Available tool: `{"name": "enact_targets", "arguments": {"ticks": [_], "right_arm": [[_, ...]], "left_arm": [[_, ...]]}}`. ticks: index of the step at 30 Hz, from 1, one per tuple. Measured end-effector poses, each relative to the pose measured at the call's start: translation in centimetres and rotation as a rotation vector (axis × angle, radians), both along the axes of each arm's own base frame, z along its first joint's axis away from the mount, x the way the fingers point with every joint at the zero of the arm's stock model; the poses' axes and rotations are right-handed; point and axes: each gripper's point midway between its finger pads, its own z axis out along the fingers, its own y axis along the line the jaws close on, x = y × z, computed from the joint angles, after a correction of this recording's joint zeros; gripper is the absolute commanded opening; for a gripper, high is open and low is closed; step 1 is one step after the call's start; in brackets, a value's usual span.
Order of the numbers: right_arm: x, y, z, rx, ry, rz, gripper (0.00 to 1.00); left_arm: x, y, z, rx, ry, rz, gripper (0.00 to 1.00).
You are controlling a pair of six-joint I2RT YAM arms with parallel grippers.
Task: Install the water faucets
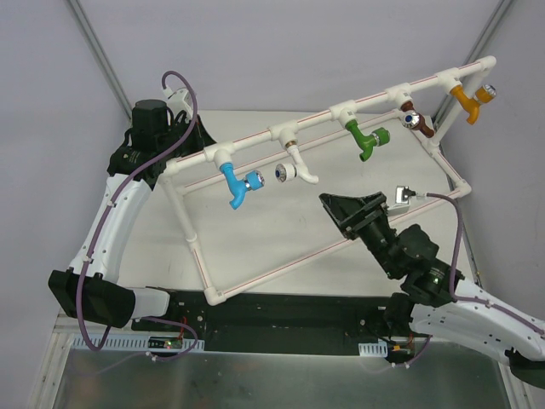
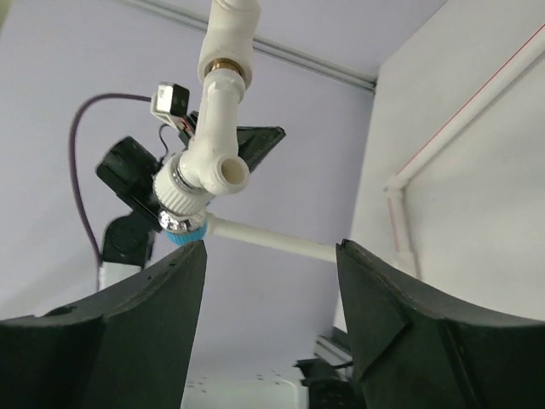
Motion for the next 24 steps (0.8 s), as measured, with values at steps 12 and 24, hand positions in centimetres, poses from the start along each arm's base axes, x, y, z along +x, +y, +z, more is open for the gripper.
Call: {"name": "enact_targets", "arguments": {"ticks": [12, 24], "right_arm": [[-1.5, -3.4, -1.5, -0.67, -0.287, 0.048, 0.72], [-0.8, -2.9, 0.7, -1.216, -0.896, 0.104, 0.78]], "left_arm": [[0.0, 0.0, 0.0, 0.0, 0.0, 0.0, 0.0], [0.0, 0.0, 0.0, 0.001, 0.0, 0.0, 0.0]]}}
